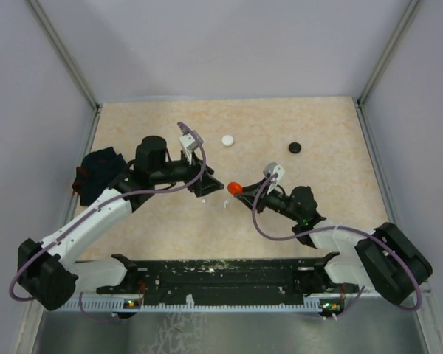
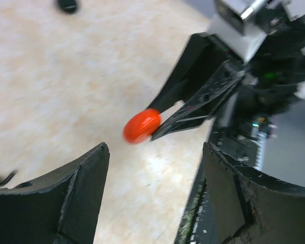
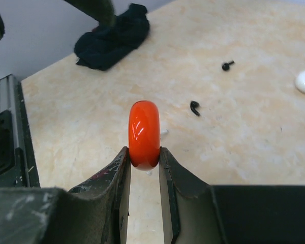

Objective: Insert the wireless bluetooth earbuds into the charging case
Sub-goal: Place the charging case at the center of the board.

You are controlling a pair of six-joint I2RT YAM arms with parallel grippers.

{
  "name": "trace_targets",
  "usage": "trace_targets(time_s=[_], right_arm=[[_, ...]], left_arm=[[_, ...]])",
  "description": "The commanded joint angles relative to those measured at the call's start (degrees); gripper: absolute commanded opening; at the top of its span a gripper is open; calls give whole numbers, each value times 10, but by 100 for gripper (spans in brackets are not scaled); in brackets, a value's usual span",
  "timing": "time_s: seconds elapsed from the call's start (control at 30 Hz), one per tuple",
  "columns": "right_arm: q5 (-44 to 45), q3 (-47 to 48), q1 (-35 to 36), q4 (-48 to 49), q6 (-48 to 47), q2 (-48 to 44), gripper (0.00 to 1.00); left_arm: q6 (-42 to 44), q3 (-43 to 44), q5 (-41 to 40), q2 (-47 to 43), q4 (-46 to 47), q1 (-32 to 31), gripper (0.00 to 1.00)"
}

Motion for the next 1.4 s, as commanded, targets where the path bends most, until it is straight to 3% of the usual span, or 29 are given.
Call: trace_targets(time_s=[0.0,0.2,0.4,0.57,0.97,1.07,1.2,1.37], right_arm=[[100,63,-16,-224,65,-54,0],[111,82,-95,-387,155,-98,0],[53,75,-217,-466,250,-91,0],[32,53,-309,-492,278,-78,0],[85,56,-422,-529,295,-26,0],[100,67,-425,-553,290,-24,14],[122,71,-425,-589,279,-40,40],[167,80,-425,-646,272,-74,53]], left_arm=[[48,38,-204,-25,-137,9,79],[98,58,-344,-47,-242,17,81],[125,10,-442,-67,-238,25,82],[128,-19,-456,-94,-216,47,83],[118,-47,-428,-116,-200,104,84],[116,-50,-425,-121,-198,112,84],[115,-51,-416,-123,-197,121,84],[115,-51,-417,-128,-197,129,84]])
